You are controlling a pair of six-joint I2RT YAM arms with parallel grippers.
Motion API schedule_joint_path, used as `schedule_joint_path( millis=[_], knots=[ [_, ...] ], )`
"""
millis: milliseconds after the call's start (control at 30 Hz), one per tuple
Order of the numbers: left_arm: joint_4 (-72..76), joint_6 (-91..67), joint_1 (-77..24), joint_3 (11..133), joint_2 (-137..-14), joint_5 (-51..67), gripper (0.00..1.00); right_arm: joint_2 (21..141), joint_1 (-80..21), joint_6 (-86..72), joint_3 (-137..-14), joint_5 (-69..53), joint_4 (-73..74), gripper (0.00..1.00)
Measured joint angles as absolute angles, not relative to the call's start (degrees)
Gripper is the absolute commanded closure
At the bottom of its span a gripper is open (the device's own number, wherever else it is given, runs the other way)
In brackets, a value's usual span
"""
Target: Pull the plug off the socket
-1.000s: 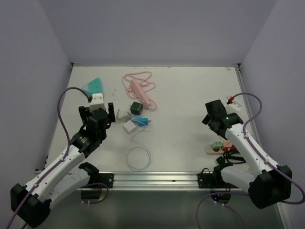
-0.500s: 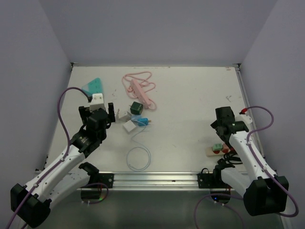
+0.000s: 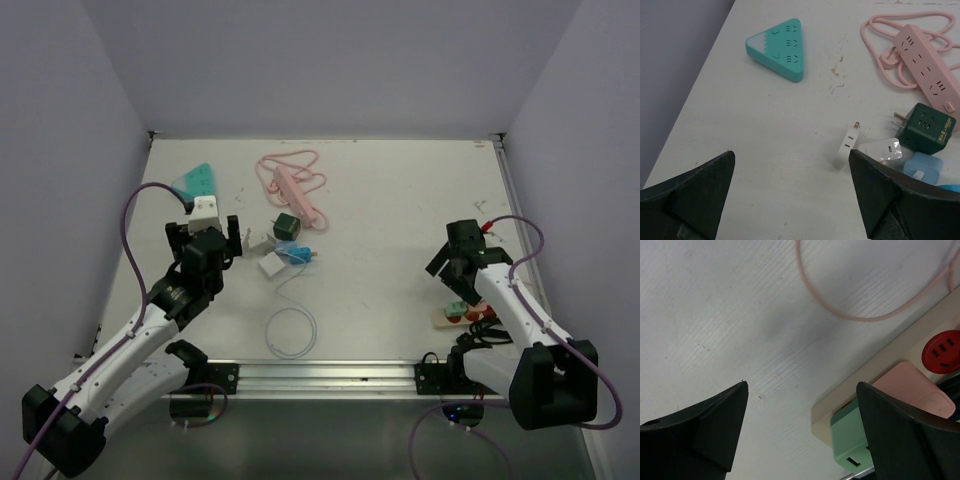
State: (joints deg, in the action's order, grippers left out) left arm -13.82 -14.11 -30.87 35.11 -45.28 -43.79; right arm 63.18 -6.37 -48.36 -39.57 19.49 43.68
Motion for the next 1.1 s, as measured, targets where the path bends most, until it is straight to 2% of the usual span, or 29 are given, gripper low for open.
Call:
schedule_joint_path(
  millis=[200, 467, 733, 1100],
  knots=[
    [-13.82, -14.11, -30.85, 35.11, -45.32, -43.75, 0.0, 63.53, -8.19, -44.77, -44.14, 18.22, 47.09, 0.05],
    [-13.85, -14.11, -30.85, 35.11, -45.3, -43.75, 0.0, 58.5, -8.36, -48.82, -48.95, 22.48, 59.55, 0.02],
    [-13.87, -14.11, -30.85, 35.11, -44.45, -43.75, 0.0, 56.47, -8.36, -55.33, -43.75, 20.36, 65.71, 0.05],
    [-14.02, -14.13, -30.85, 35.11, -43.86, -43.75, 0.0, 56.58, -8.36, -63.22, -37.04, 19.31, 61.06, 0.11]
  ],
)
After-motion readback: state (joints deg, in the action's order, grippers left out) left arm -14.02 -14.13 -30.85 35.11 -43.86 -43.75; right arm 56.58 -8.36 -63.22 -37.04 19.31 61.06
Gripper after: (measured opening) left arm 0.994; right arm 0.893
